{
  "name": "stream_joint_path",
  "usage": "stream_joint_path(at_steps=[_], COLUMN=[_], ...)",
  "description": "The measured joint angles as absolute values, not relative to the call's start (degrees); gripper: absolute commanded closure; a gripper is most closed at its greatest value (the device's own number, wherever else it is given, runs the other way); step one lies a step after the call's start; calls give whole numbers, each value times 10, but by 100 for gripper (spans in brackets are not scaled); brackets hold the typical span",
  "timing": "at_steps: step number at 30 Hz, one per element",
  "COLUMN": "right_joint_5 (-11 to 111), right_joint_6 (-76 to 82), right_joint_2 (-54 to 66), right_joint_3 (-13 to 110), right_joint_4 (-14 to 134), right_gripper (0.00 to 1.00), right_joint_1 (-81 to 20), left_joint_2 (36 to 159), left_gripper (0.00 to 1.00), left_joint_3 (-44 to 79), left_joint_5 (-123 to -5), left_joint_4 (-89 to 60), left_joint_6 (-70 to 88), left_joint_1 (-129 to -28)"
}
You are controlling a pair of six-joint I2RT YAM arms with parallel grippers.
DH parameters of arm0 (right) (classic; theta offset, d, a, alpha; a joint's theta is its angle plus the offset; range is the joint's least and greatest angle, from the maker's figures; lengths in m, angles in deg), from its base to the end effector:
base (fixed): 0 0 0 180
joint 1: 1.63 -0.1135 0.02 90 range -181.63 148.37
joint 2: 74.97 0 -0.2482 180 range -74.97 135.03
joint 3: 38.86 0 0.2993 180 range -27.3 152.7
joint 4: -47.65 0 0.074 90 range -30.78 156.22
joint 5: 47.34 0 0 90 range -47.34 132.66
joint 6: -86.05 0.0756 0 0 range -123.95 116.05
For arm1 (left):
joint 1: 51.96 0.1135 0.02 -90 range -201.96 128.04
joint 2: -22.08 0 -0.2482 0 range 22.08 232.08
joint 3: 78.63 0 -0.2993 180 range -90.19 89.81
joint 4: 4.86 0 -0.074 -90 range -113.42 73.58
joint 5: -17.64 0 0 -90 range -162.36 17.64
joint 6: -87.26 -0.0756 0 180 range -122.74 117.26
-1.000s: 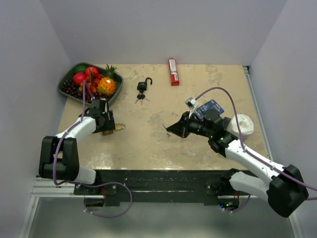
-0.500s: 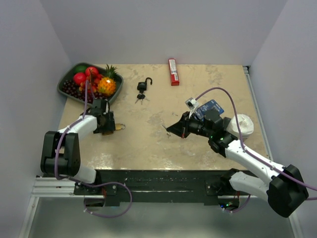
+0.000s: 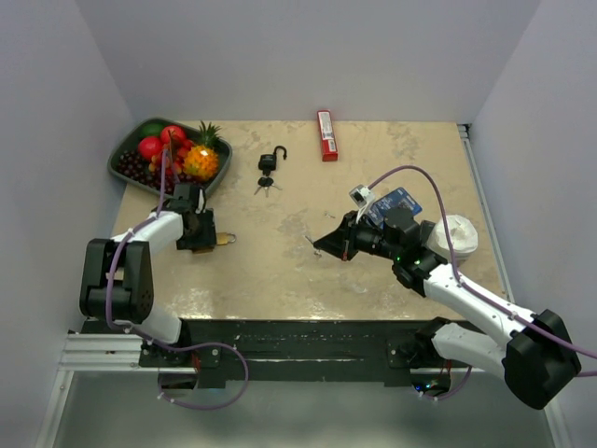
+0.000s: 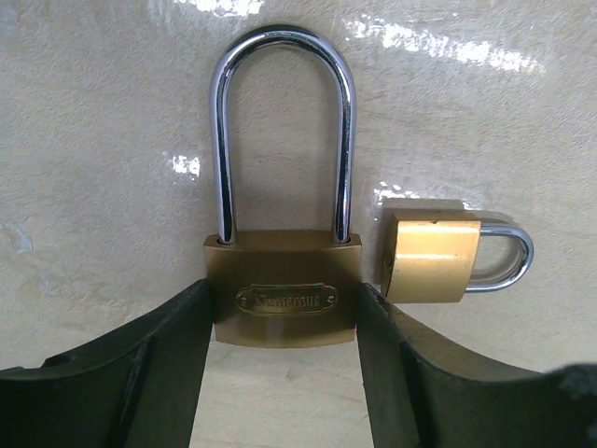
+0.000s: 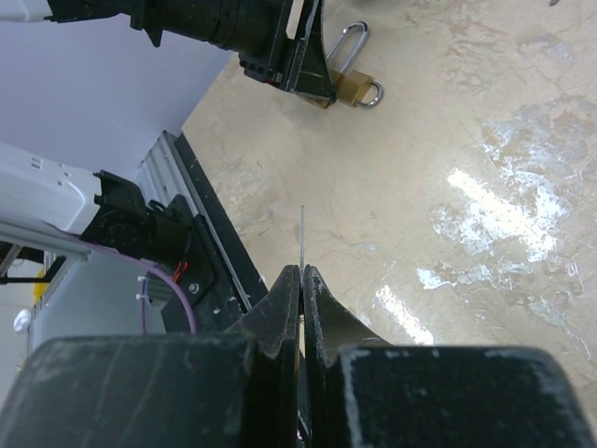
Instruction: Unlock with the key
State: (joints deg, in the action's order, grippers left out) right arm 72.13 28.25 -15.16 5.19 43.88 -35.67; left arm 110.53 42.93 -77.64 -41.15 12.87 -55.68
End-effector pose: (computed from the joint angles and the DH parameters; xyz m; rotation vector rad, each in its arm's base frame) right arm 0.2444 0.2099 0.2177 -0.4351 1.8929 1.2591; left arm 0.3322 -0.0146 0.0752 -0.3077 2.7013 0.0278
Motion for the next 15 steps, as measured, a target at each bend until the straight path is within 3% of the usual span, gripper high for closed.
stream_joint_path(at_steps=[5, 8, 9, 10, 15], right_joint_5=[721, 721, 721, 721, 721], right_joint_6=[286, 287, 286, 286, 287], right_joint_2=[-152, -152, -152, -152, -152], right_joint_3=[51, 51, 51, 51, 50], right_joint_4=[436, 433, 433, 433, 432], right_gripper=[100, 100, 100, 100, 100], right_joint_1=[-357, -357, -356, -356, -356], left_joint_2=[1117, 1121, 1123, 1125, 1128], left_gripper=[47, 71, 90, 98, 100], left_joint_3=[418, 414, 413, 411, 409], left_joint_5=[-764, -761, -758, -755, -746], left_joint_4=[-411, -410, -408, -405, -397], left_joint_6=[126, 124, 124, 121, 111], left_joint_1=[-553, -553, -552, -550, -548])
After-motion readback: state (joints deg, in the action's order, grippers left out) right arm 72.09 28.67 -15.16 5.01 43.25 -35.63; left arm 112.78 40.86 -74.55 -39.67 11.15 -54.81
